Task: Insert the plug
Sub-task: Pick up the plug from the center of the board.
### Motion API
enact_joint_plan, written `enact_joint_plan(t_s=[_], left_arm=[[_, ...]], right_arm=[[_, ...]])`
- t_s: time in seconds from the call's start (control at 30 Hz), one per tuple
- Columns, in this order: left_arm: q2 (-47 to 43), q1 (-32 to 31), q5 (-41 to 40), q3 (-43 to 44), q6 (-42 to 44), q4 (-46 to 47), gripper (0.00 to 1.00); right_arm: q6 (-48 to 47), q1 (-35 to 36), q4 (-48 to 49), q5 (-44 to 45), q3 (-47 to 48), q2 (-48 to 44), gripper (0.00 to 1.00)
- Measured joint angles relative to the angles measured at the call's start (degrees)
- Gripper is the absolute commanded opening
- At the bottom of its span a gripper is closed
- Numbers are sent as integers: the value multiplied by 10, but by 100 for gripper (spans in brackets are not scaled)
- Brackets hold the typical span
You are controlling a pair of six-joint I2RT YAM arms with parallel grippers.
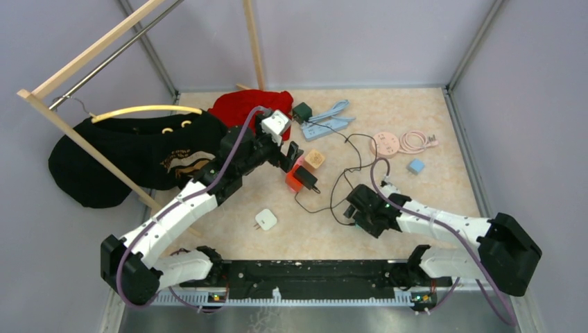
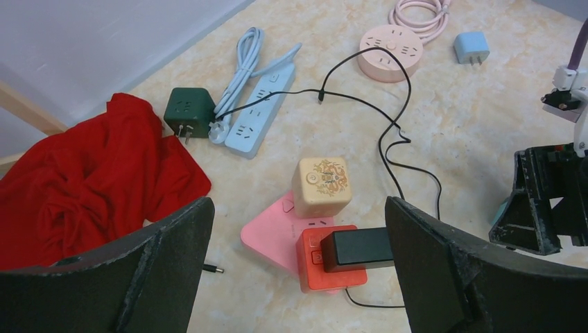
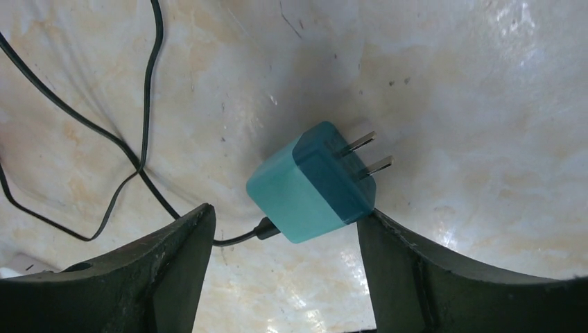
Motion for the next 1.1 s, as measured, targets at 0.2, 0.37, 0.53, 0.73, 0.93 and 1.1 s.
enact_joint_plan(t_s=[0.2, 0.37, 0.53, 0.73, 0.93, 1.1], left_arm=[[0, 0, -1, 0, 0, 0, 99], [0, 0, -5, 0, 0, 0, 99], [0, 0, -9, -1, 0, 0, 99], [-4, 0, -14, -6, 0, 0, 99], [-4, 0, -14, -6, 0, 0, 99], [-4, 0, -16, -6, 0, -1, 99]], right_arm=[[-61, -29, 68, 23, -10, 13, 63], [-120, -66, 116, 53, -11, 22, 67], [-151, -95, 128, 61, 23, 85, 68], [-111, -96, 117, 53, 43, 106, 71], [-64, -96, 60, 30, 68, 112, 76], [-29, -96, 26, 10, 84, 109, 70]])
